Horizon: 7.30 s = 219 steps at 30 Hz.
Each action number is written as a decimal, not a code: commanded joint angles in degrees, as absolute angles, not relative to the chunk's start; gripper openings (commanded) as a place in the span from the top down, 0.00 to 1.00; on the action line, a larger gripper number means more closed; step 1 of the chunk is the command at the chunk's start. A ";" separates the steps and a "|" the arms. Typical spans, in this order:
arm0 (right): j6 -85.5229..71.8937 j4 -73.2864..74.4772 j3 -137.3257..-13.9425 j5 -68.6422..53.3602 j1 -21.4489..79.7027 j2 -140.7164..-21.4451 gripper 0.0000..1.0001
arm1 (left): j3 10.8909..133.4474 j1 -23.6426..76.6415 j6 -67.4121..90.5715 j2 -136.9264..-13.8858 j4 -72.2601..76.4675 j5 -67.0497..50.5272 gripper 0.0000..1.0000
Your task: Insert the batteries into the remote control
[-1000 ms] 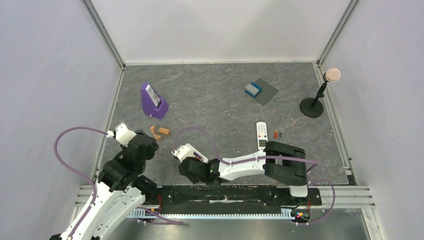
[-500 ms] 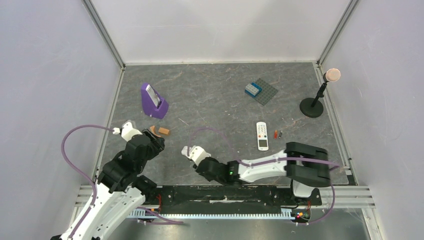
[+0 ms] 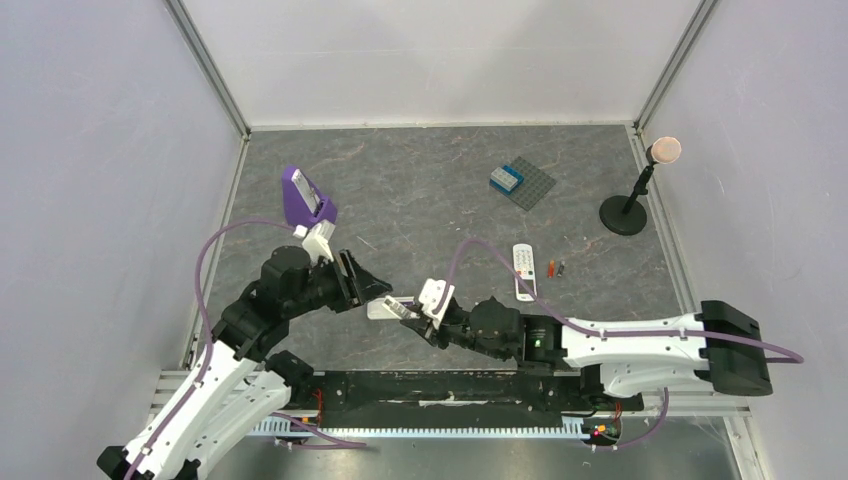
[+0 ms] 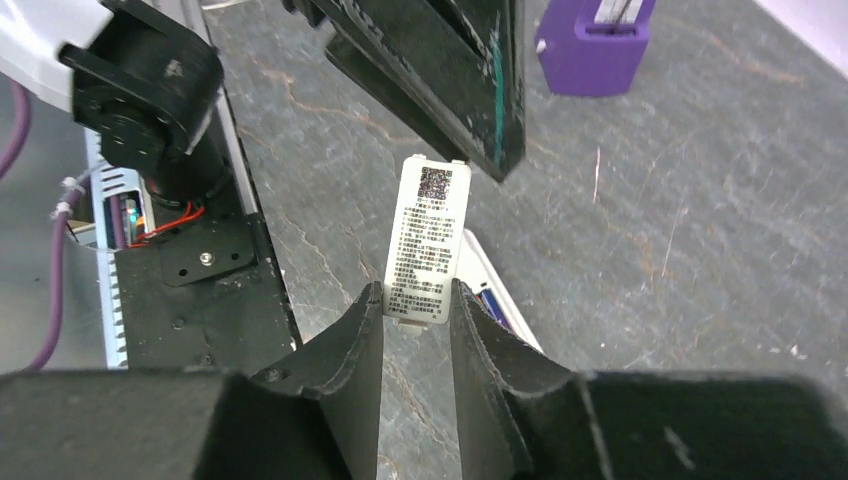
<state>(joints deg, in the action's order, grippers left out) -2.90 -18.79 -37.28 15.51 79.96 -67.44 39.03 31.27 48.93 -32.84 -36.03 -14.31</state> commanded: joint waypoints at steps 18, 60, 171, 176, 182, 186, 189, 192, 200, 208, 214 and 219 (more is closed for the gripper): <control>6.71 -9.32 -44.53 5.66 79.10 -59.43 0.72 | 40.45 31.31 47.93 -36.03 -19.31 -46.81 0.54; -58.39 -21.39 -52.66 19.08 72.43 -55.48 0.23 | 42.58 31.29 74.41 -31.15 6.33 -22.49 0.98; -71.40 -19.00 -61.60 -4.09 58.46 -66.56 0.39 | 45.44 31.38 69.43 -32.54 6.77 -22.72 0.98; -71.09 -19.18 -61.96 -2.74 59.32 -67.45 0.43 | 45.22 31.38 69.49 -32.63 6.77 -22.24 0.98; -70.81 -18.76 -62.67 -1.70 59.83 -68.30 0.58 | 44.74 31.33 69.80 -32.19 6.77 -21.97 0.98; -70.69 -18.85 -62.17 -0.79 60.03 -68.34 0.63 | 44.74 31.38 69.87 -32.27 6.77 -21.97 0.98; -70.74 -19.21 -61.96 -0.35 60.20 -68.25 0.63 | 44.58 31.38 69.88 -31.91 6.77 -21.91 0.98; -71.05 -20.83 -60.76 1.67 60.28 -67.60 0.62 | 44.42 31.38 69.96 -31.48 6.68 -21.82 0.98; -71.40 -24.55 -58.41 4.75 60.53 -65.88 0.57 | 43.95 31.38 70.16 -30.67 6.24 -21.62 0.98; -71.83 -24.17 -59.23 3.06 60.58 -67.38 0.72 | 43.87 31.40 70.33 -30.97 6.24 -21.88 0.98; -72.24 -24.50 -59.93 1.12 60.64 -68.22 0.70 | 43.85 31.38 70.42 -30.96 6.24 -21.75 0.98; -72.42 -24.61 -59.91 0.74 60.74 -68.47 0.74 | 43.85 31.38 70.51 -31.08 6.24 -21.57 0.98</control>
<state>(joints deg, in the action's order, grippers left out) -72.20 -23.00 -58.59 1.41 60.53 -67.96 43.66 31.27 70.15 -31.11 4.58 -22.17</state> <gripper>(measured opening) 0.302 0.040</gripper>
